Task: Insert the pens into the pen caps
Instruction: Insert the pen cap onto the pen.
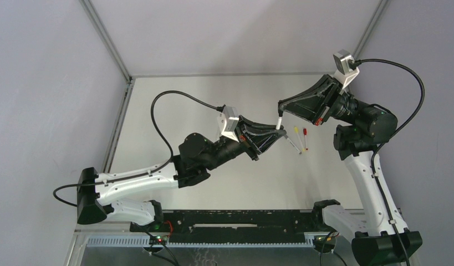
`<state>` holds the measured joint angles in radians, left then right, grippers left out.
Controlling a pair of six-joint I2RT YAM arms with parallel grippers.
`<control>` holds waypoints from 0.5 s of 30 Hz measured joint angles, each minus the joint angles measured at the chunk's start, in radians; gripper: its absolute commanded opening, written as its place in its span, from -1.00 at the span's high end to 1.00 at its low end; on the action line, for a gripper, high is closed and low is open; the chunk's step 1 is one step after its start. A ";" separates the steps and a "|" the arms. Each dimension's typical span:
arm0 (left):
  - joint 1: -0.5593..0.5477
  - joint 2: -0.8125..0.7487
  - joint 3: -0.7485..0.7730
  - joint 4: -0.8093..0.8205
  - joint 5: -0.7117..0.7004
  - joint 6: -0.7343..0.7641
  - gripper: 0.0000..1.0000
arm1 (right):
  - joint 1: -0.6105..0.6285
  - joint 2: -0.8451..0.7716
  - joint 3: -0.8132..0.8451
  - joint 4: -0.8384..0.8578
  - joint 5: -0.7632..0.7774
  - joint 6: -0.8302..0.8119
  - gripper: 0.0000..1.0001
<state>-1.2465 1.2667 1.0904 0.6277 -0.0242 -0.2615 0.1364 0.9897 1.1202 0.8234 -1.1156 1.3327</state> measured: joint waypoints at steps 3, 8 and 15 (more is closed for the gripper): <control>0.000 0.000 0.000 -0.002 -0.017 0.000 1.00 | 0.007 -0.005 -0.016 -0.012 0.023 -0.005 1.00; -0.002 0.000 0.000 0.000 -0.036 0.000 1.00 | 0.010 -0.010 -0.021 -0.024 0.042 -0.022 1.00; -0.005 0.000 -0.002 0.000 -0.064 -0.003 1.00 | 0.010 -0.028 -0.036 -0.050 0.053 -0.074 1.00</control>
<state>-1.2510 1.2663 1.0882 0.6281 -0.0883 -0.2646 0.1463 0.9619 1.0843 0.7731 -1.0630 1.2591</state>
